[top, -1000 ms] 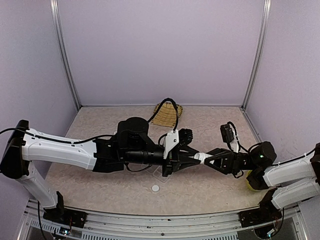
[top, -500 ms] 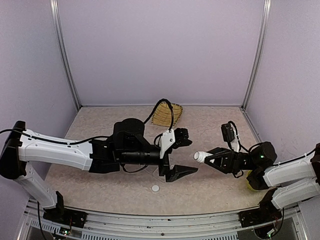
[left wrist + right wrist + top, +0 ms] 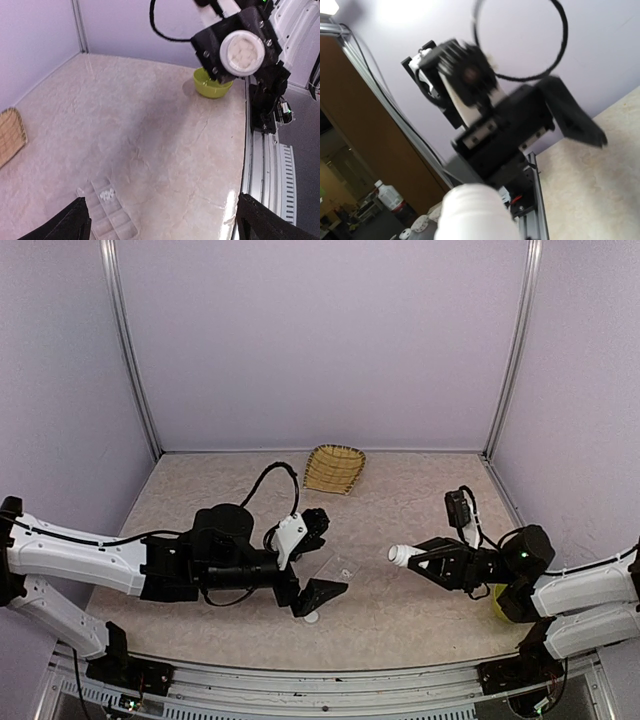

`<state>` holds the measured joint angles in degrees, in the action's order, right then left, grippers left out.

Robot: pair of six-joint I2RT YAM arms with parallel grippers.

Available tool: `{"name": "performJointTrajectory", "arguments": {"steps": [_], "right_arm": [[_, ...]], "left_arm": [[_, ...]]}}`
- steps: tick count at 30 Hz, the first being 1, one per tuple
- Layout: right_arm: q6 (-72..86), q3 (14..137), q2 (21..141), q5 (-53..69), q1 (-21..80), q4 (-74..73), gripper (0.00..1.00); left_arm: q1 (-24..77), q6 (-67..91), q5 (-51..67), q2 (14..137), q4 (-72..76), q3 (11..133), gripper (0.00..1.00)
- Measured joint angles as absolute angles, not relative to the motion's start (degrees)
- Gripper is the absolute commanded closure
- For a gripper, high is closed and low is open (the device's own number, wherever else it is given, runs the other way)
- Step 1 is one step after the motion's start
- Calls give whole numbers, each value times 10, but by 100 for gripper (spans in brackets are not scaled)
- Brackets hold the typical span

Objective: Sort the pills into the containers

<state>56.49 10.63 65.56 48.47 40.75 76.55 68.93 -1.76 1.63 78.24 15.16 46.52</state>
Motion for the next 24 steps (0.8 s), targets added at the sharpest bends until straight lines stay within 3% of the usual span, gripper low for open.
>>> {"name": "performJointTrajectory", "arguments": {"steps": [9, 24], "right_arm": [[545, 85, 639, 464, 408, 759, 73], [521, 64, 631, 439, 408, 751, 74]], "left_arm": [[713, 82, -67, 782, 43, 434, 1], [710, 133, -118, 922, -22, 441, 5]]}}
